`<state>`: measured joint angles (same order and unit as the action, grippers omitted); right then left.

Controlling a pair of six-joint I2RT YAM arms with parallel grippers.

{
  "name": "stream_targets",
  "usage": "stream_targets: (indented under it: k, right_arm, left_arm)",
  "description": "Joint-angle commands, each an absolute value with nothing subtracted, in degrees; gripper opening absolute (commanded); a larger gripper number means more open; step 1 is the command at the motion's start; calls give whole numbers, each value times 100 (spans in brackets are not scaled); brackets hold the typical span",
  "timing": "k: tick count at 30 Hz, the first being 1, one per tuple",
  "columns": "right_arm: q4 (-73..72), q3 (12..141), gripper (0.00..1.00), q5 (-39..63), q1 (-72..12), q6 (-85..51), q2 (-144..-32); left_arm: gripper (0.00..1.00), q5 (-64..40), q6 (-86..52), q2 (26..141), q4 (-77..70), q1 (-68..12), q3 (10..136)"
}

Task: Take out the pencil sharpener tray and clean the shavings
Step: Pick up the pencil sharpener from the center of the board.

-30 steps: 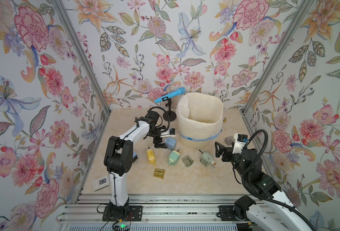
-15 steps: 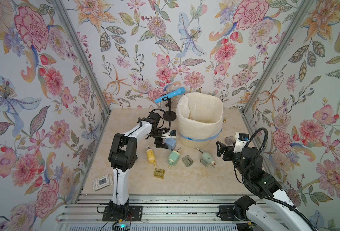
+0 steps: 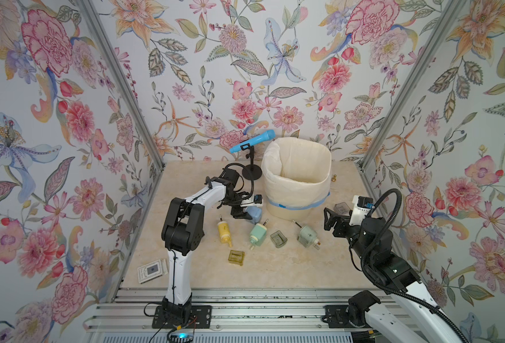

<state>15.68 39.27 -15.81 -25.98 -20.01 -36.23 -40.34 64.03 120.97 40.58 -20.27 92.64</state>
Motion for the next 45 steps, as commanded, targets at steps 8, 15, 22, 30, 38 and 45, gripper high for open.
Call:
stream_targets:
  k: [8, 15, 22, 30, 38, 45]
  right_arm:
    - [1492, 3928, 100, -1368, -2429, -2096, -3613]
    - [1457, 3833, 100, -1250, -2362, -2118, -3555]
    - [1468, 3815, 100, -1178, -2309, -2136, -3430]
    - [1478, 3847, 100, -1092, -2252, -2158, -3481]
    - [1431, 3876, 100, -976, -2206, -2167, -3568]
    - [1322, 3911, 100, -923, -2183, -2170, -3588]
  left_arm:
    - [56, -4114, 6155, 11776, 4205, -2087, 8857]
    - [70, -4200, 5821, 11471, 3296, -2097, 8371]
    - [76, -4163, 5635, 11654, 2879, -2171, 8317]
    - [35, -4567, 6035, 12061, 3905, -2171, 8863]
    - [18, -4561, 5809, 11991, 3829, -2198, 8864]
    - [12, -4608, 5045, 11245, 2840, -2013, 8467]
